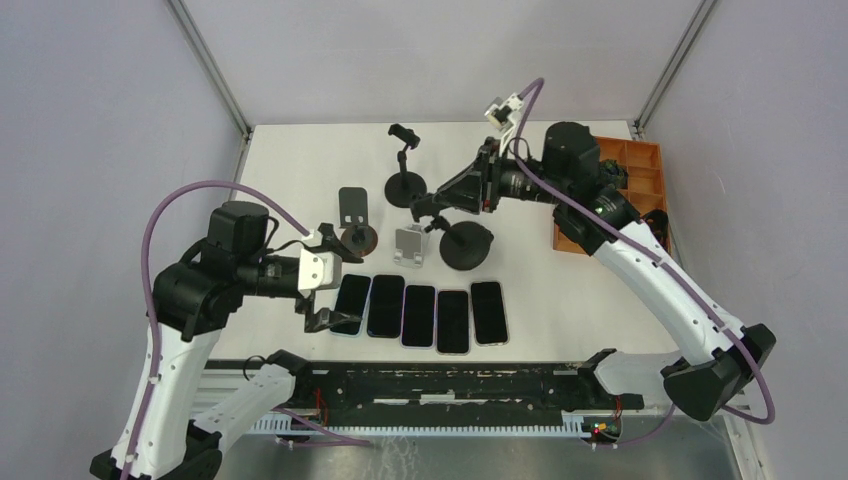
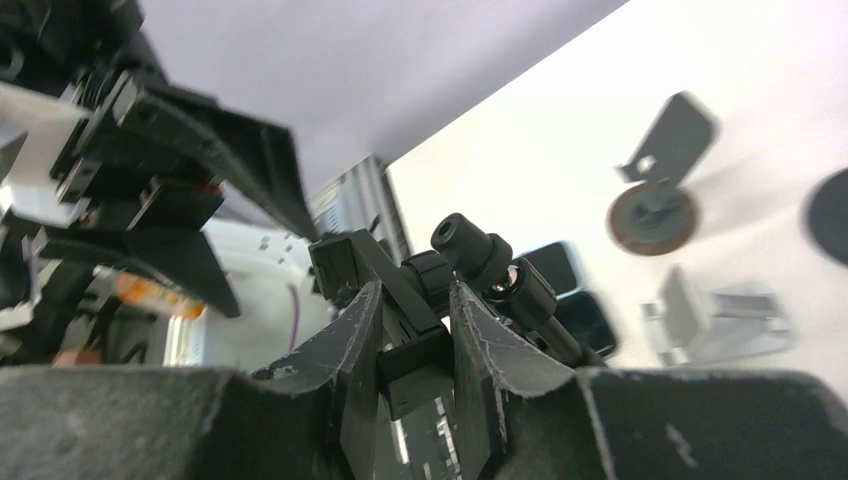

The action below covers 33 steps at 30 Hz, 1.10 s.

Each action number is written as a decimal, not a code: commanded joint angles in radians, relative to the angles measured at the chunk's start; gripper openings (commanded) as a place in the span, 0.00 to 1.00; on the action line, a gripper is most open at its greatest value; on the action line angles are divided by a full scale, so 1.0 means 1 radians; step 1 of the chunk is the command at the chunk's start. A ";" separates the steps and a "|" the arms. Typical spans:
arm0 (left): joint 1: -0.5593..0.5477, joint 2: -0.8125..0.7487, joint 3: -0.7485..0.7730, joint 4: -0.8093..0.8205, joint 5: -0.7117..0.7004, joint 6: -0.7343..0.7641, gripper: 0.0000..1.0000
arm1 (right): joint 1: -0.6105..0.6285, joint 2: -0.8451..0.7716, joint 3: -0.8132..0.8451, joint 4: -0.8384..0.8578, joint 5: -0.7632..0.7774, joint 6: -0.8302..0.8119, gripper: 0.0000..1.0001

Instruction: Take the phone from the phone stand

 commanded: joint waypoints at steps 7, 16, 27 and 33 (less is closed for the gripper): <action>-0.002 0.020 0.045 0.102 -0.101 -0.238 1.00 | -0.193 -0.027 0.088 0.186 0.130 0.023 0.00; -0.003 0.026 0.017 0.109 -0.150 -0.275 1.00 | -0.315 0.134 0.168 0.396 0.129 0.159 0.00; -0.002 0.001 -0.032 0.136 -0.178 -0.275 1.00 | -0.332 0.277 0.154 0.558 0.191 0.136 0.00; -0.002 0.013 -0.032 0.140 -0.193 -0.309 1.00 | -0.332 0.337 0.072 0.721 0.215 0.119 0.00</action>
